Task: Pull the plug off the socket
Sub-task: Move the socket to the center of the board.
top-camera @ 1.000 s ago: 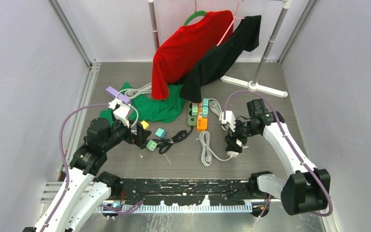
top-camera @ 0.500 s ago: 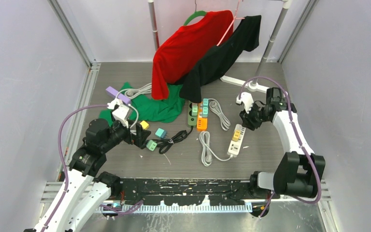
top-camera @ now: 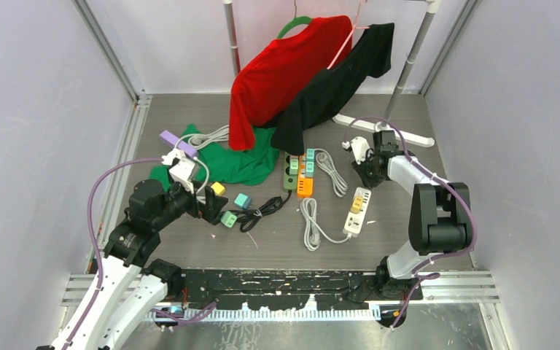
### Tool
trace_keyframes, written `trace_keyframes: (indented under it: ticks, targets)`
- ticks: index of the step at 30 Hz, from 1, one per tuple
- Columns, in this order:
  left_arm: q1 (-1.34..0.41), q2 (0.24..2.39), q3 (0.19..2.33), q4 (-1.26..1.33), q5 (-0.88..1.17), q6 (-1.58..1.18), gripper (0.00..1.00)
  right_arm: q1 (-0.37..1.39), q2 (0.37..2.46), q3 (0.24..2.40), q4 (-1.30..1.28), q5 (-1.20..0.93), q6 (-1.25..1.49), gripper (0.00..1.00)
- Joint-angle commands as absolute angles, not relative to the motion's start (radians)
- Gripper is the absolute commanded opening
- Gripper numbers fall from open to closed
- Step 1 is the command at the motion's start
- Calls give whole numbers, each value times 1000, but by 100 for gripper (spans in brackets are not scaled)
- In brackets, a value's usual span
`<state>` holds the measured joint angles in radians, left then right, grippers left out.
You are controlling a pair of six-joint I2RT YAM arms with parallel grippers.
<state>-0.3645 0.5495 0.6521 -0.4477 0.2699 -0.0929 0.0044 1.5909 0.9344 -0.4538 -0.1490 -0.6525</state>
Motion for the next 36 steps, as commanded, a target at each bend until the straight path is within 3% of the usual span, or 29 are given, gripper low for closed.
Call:
trace_keyframes:
  ticks: [1, 10, 16, 21, 27, 29, 32, 36]
  targets:
    - [-367, 530, 661, -433, 280, -85, 100, 14, 1575, 951, -457, -125, -656, 22]
    - [-367, 521, 661, -433, 285, -88, 100, 17, 1630, 1068, -929, -406, -890, 22]
    - [-367, 520, 661, -433, 287, -89, 100, 31, 1612, 1089, -1078, -550, -988, 24]
    - [-367, 519, 661, -433, 282, -89, 100, 34, 1535, 1101, -1098, -584, -1004, 33]
    - [-367, 530, 660, -433, 284, -89, 100, 31, 1319, 1062, -1013, -575, -1007, 54]
    - [-367, 535, 661, -433, 286, -89, 100, 28, 1255, 1043, -1011, -622, -1042, 67]
    - [-367, 535, 660, -433, 284, -87, 100, 26, 1189, 1009, -1051, -728, -1145, 98]
    - [-368, 538, 661, -434, 279, -86, 100, 24, 1211, 961, -1252, -872, -1480, 100]
